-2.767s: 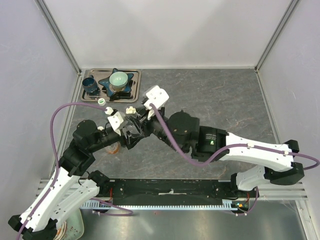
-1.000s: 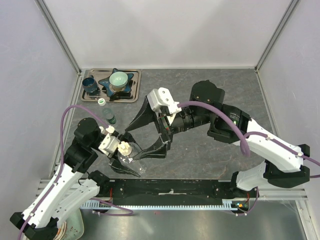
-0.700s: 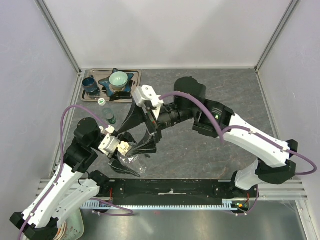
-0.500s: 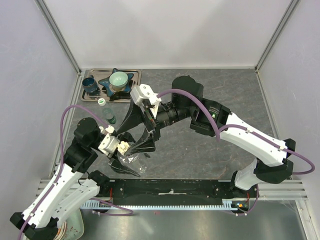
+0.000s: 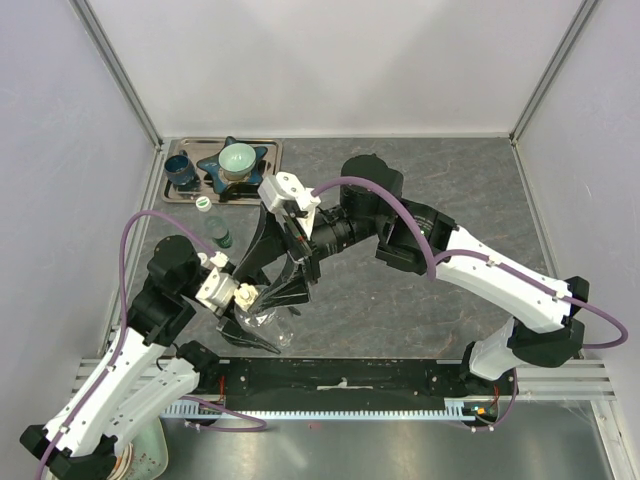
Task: Screw on the bottle caps
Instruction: Screw the bottle cap onto the plastic bottle.
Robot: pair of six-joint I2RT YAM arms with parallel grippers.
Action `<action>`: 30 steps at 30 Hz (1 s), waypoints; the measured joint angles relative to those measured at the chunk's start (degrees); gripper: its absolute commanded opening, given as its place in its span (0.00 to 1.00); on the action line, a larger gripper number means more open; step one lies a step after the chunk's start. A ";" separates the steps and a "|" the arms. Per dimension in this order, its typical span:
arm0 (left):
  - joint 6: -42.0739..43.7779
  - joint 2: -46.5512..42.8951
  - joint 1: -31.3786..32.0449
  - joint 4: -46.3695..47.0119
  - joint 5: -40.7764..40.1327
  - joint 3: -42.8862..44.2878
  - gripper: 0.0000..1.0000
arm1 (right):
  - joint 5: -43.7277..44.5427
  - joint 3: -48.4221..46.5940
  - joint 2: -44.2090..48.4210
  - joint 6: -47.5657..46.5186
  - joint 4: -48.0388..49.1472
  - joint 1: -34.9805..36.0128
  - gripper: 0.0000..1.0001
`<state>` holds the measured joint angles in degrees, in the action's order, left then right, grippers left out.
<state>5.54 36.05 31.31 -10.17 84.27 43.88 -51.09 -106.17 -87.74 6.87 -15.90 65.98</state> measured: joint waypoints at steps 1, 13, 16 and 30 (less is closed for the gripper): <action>0.11 -0.02 0.00 0.00 0.07 0.00 0.02 | -0.07 0.35 0.00 0.04 0.07 0.00 0.66; 0.37 -0.55 0.00 0.00 0.09 0.00 0.02 | -0.72 1.79 0.02 1.36 2.38 -0.20 0.45; 0.37 -0.59 -0.07 0.00 0.09 0.00 0.02 | -1.62 2.54 0.15 2.03 3.26 -0.13 0.37; 0.31 -1.09 -0.44 -0.52 -13.07 -0.02 0.02 | 9.09 5.88 4.96 -1.51 -0.50 -1.14 0.08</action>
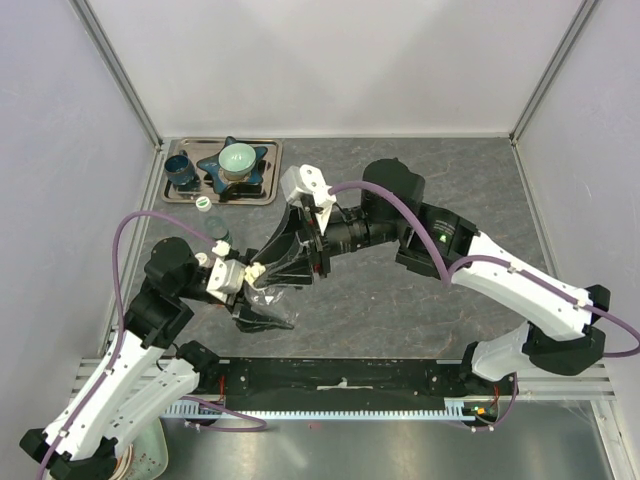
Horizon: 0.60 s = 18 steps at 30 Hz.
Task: Screw on the bottle caps
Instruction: Screw the bottle cap onto the plastic bottle.
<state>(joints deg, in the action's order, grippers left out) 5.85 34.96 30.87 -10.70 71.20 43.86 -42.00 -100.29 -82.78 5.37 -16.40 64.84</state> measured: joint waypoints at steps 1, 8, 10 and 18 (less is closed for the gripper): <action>-0.02 -0.04 -0.04 -0.09 -2.03 0.00 0.02 | 1.86 0.00 0.39 -0.57 -0.87 -0.09 0.07; -1.05 -0.52 -0.70 -1.07 -16.20 -0.04 0.02 | 17.59 0.98 1.81 -1.07 -2.95 -0.07 0.00; -1.84 -0.70 -1.03 -1.77 -21.14 -0.11 0.02 | 22.49 1.25 1.70 -0.20 -3.04 -0.07 0.00; -5.03 -0.61 -1.64 -7.28 -39.93 -0.24 0.02 | 50.12 1.25 -2.01 7.26 -2.47 3.13 0.00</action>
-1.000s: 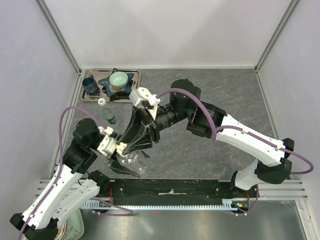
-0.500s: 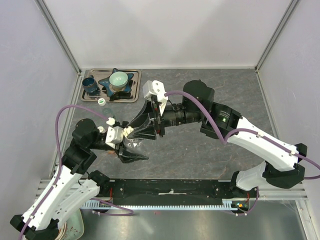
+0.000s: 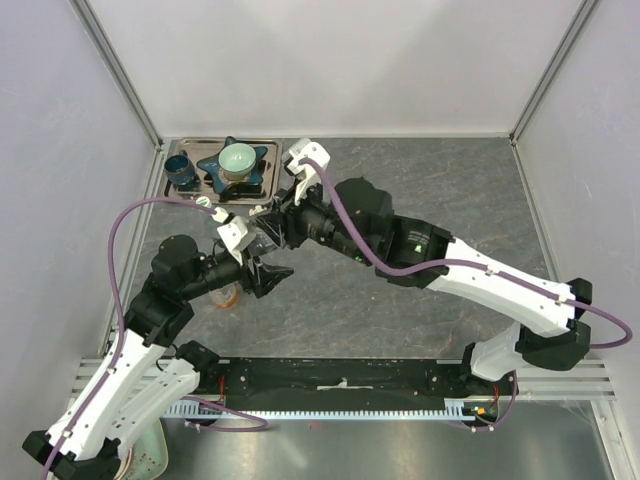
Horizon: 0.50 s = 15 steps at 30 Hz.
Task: Screw on the bottle caps
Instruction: Screw the bottle cap onto the plastic bottle.
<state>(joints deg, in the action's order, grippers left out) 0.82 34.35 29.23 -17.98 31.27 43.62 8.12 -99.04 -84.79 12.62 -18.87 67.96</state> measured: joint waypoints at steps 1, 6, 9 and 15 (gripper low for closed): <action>-0.33 0.04 -0.02 -0.46 -1.49 -0.13 0.02 | 4.07 0.00 -0.59 1.16 0.15 0.85 0.00; -1.42 0.17 0.00 -2.97 -6.93 -0.85 0.02 | 23.45 -3.10 -5.33 5.53 -1.62 5.51 0.00; -1.88 0.20 -0.02 -3.67 -8.87 -1.16 0.03 | 32.17 -4.85 -7.82 7.41 -2.45 7.34 0.01; -1.90 0.28 0.33 -4.83 -10.25 -1.18 0.03 | 41.62 -5.25 -9.31 10.73 -3.23 8.83 0.16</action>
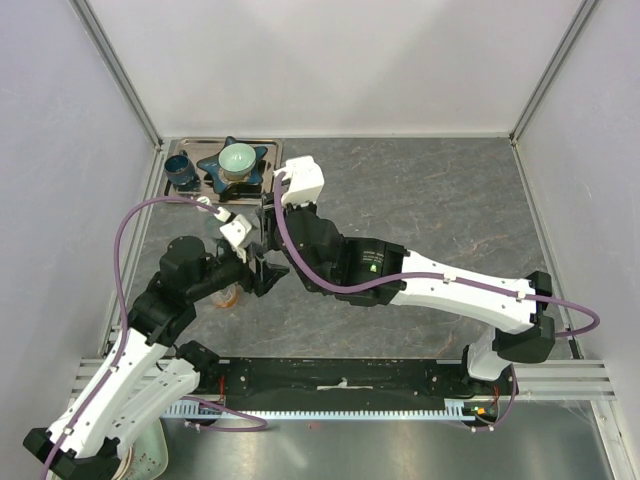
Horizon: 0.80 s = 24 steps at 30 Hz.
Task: Screw on the bottle caps
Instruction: Screw the bottle cap onto the plastic bottle.
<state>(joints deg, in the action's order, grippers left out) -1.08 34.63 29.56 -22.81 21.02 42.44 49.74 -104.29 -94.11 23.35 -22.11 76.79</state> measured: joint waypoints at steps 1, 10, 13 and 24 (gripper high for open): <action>0.00 0.00 0.11 0.07 0.00 0.00 0.03 | 0.85 0.00 0.02 0.46 -0.20 0.04 0.24; 0.33 -0.24 0.42 3.10 4.17 0.00 0.04 | -1.64 7.28 6.73 -0.37 2.27 -0.70 0.84; 0.74 -0.42 0.48 6.23 8.09 0.00 0.04 | -6.78 11.02 11.91 -2.05 4.52 -0.94 0.90; 2.93 -1.05 0.31 12.52 33.22 -0.46 0.02 | -32.63 8.96 20.87 -9.03 5.01 -5.18 0.93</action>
<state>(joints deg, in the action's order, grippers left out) 1.85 33.58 29.87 -10.28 54.24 41.98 17.10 -95.33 -73.23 14.33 -17.10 71.61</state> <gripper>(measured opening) 0.720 0.928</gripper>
